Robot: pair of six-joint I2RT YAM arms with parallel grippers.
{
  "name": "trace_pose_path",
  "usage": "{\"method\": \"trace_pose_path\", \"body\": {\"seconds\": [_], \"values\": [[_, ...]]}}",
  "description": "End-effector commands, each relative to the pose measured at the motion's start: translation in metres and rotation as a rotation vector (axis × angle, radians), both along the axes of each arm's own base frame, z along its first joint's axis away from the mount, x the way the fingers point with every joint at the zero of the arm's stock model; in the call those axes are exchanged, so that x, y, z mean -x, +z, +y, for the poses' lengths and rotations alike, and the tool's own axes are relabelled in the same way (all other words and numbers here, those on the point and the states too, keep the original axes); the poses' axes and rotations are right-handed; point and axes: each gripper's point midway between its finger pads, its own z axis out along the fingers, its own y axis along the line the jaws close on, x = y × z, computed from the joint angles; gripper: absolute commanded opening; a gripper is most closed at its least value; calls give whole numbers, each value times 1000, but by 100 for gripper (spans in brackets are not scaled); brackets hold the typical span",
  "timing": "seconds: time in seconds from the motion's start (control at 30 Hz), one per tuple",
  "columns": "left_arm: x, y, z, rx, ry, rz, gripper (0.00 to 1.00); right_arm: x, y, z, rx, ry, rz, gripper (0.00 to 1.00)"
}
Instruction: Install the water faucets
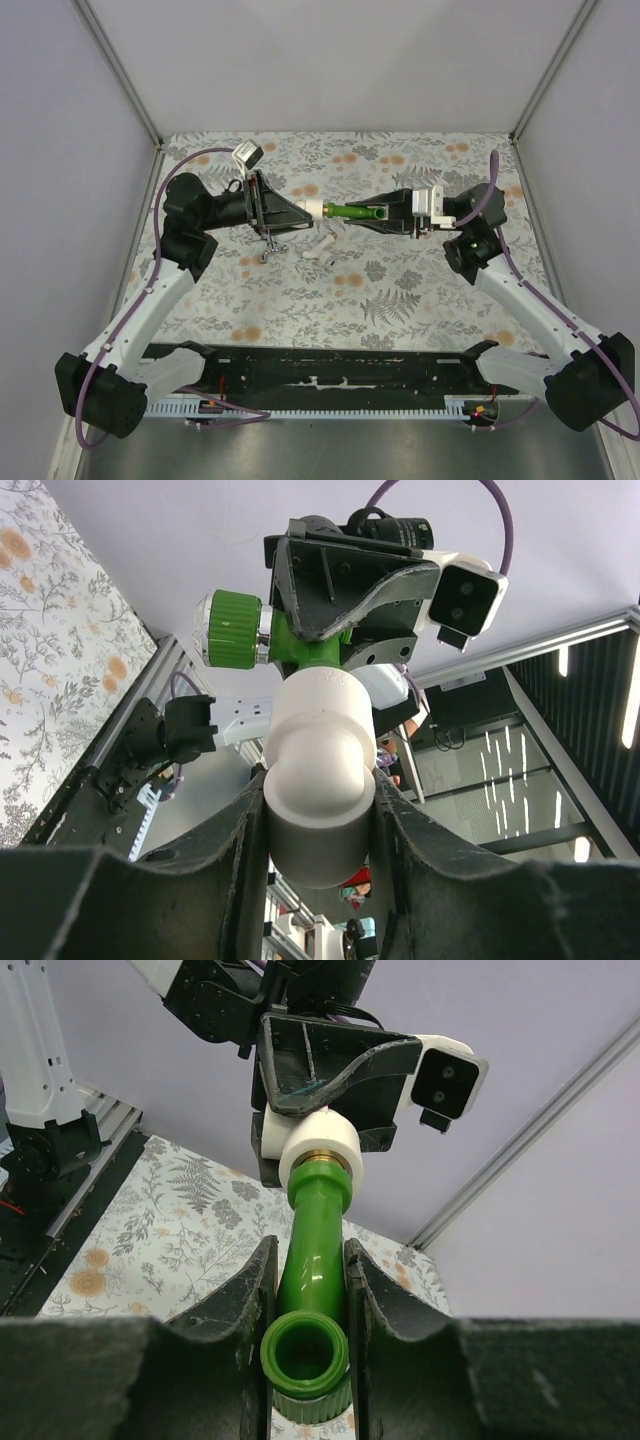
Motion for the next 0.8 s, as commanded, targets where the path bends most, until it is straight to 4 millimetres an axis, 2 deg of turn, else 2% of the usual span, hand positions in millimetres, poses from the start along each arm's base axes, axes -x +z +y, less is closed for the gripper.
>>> {"method": "trace_pose_path", "body": {"seconds": [0.0,0.2,0.37,0.77], "values": [[20,26,-2,24,-73,-139,2,7,7,2,25,38,-26,0],[20,25,-3,3,-62,-197,2,8,6,2,34,42,10,0],[10,7,-6,-94,-10,-227,2,7,3,1,47,25,57,0],[5,-6,-12,-145,23,-317,2,6,-1,8,24,40,204,0]]}}
